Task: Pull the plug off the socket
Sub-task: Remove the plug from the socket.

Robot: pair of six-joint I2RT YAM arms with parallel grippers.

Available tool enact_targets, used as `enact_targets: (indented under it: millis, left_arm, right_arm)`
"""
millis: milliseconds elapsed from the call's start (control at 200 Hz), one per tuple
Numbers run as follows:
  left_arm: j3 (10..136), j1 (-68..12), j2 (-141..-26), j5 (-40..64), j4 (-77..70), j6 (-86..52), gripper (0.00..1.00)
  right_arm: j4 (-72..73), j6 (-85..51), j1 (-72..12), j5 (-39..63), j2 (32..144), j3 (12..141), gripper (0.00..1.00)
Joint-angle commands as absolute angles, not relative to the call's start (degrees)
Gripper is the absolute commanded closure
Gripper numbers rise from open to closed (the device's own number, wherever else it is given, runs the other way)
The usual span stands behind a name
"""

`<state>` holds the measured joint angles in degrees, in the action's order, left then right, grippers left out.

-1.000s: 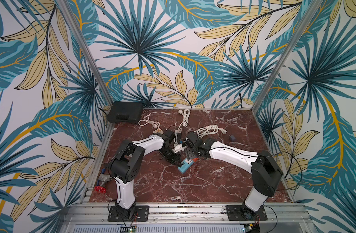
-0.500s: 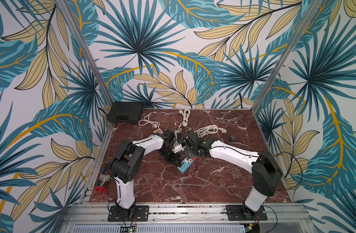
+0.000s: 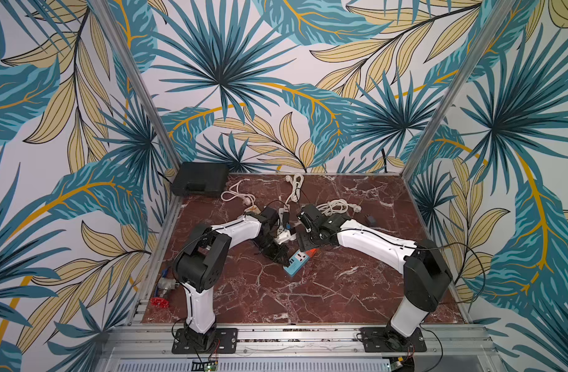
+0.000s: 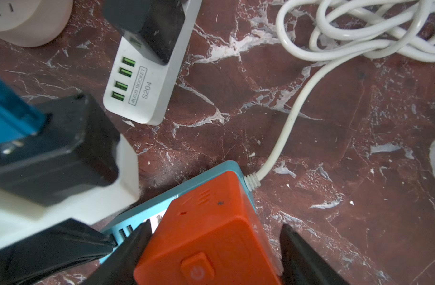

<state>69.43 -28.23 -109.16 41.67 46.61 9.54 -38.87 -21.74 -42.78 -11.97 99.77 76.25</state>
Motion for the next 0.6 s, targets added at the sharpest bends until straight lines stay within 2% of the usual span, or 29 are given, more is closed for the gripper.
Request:
enact_targets:
  millis: [0, 270, 596]
  left_arm:
    - [68.55, -28.05, -113.35, 32.04, 44.38, 10.44, 1.00]
    - [68.53, -28.04, -113.29, 32.09, 44.38, 10.44, 1.00]
    - [68.55, -27.95, -113.37, 32.09, 44.38, 10.46, 1.00]
  right_arm:
    - [-38.12, -20.01, -44.98, -15.75, 98.32, 76.38, 1.00]
    - [-38.38, -19.54, -49.84, -24.25, 101.03, 75.58, 1.00]
    - [-36.37, -19.83, -51.33, -23.94, 101.84, 74.61, 1.00]
